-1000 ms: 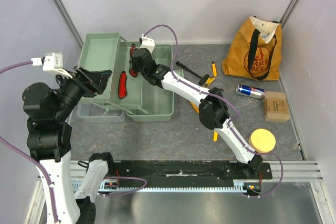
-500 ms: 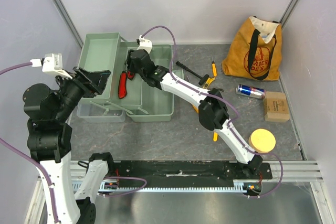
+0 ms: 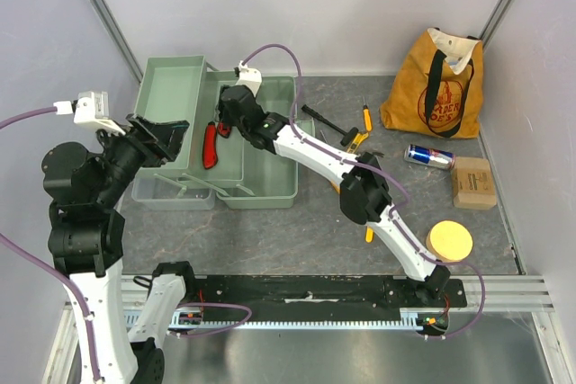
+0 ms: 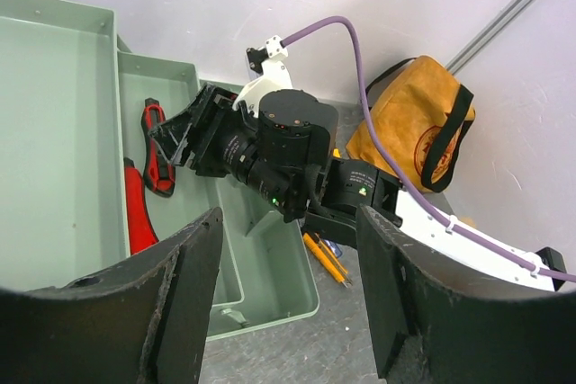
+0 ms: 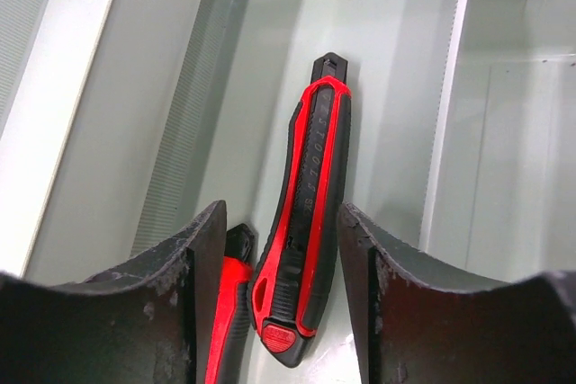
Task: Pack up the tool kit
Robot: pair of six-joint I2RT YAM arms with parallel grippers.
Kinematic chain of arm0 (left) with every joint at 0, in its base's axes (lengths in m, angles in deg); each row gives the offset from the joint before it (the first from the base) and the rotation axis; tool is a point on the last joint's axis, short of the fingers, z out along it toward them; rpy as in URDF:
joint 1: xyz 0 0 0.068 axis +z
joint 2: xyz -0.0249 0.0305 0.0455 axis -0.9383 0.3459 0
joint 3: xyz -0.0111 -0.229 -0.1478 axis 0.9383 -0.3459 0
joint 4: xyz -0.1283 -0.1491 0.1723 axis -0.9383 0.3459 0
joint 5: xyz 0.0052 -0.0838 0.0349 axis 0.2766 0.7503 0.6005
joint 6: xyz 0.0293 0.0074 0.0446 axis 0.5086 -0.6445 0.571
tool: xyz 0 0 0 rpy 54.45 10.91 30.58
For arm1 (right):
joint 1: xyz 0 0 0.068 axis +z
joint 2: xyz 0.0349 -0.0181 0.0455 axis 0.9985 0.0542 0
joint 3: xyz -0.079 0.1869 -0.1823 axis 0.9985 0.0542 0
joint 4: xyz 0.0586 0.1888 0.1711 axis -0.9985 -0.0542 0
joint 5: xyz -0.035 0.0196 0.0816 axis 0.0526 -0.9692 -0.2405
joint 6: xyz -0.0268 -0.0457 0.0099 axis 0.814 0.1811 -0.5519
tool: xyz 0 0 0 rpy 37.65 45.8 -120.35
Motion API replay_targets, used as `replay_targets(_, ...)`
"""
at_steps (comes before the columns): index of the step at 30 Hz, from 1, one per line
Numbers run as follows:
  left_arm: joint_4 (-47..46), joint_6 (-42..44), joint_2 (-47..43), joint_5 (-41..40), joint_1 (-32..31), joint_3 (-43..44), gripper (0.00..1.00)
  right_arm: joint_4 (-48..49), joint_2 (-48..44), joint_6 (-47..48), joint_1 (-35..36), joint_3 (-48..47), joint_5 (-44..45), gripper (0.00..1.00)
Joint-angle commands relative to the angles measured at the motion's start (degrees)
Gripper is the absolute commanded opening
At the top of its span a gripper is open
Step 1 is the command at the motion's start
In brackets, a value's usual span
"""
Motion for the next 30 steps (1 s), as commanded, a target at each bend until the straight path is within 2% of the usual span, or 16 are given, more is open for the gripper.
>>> replay_targets(1,-0.2,1.75,-0.29,-0.88,-0.16,-0.23,0.67,-4.7,2.71,0.76,1.45,-3.36,7.84,0.62)
replay_targets(6,-0.2,1.66,-1.17,-2.63,-0.16,-0.4,0.67,-4.7,3.51,1.64,2.76,-3.72,12.76,0.63)
replay_targets(13,-0.2,3.41,-2.14,-2.55,-0.16,-2.86,0.67,-1.19,2.02,6.29,4.87,-3.37,15.5,0.56)
replay_targets(19,-3.09,4.03,0.23,4.56,-0.07,-4.97,0.66,0.92,-9.13,11.39,4.88,1.1,14.89,0.57)
replay_targets(24,-6.61,1.4,4.88,8.78,-0.07,-4.71,0.61,1.62,-19.94,14.38,4.44,8.66,15.32,0.59)
replay_targets(30,-9.42,0.86,13.58,7.04,-2.79,-2.96,0.56,-0.39,-34.78,16.23,0.84,25.25,16.91,0.61)
